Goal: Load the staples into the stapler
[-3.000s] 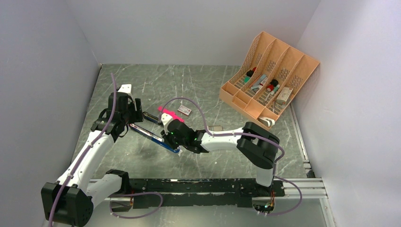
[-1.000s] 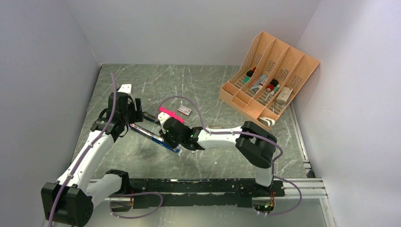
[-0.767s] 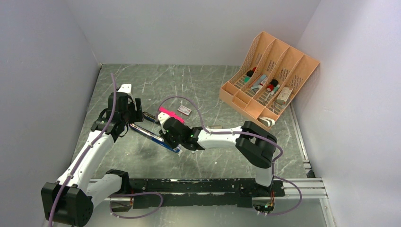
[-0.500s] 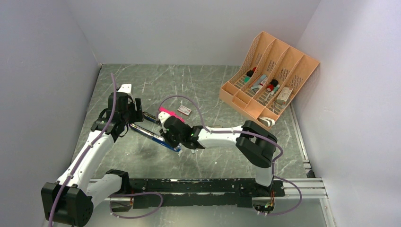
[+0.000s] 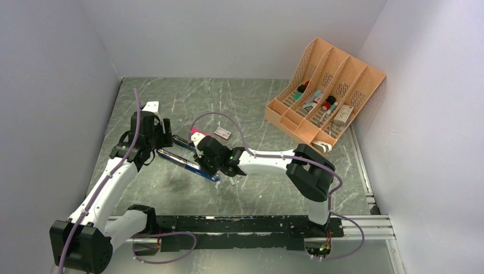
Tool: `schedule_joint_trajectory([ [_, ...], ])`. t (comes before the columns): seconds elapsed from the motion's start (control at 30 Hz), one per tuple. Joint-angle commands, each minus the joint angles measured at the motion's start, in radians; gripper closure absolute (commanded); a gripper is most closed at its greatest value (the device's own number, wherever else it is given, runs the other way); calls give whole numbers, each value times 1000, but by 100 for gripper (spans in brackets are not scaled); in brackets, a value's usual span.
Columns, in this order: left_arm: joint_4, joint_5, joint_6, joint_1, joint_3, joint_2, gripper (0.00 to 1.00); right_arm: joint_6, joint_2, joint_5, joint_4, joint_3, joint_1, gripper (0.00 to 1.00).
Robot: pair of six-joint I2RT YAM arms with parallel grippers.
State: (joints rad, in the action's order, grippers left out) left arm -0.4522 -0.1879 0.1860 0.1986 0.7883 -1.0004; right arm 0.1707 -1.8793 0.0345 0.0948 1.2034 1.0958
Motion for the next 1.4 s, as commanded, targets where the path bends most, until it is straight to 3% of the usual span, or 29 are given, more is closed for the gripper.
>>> schedule_joint_trajectory([
  [0.0,23,19,-14,6,3,10,26,-24,-14,-25,63,41,-7,100],
  [1.37,23,19,-15,6,3,11,26,-129,54,-130,-71,-38,-60,100],
])
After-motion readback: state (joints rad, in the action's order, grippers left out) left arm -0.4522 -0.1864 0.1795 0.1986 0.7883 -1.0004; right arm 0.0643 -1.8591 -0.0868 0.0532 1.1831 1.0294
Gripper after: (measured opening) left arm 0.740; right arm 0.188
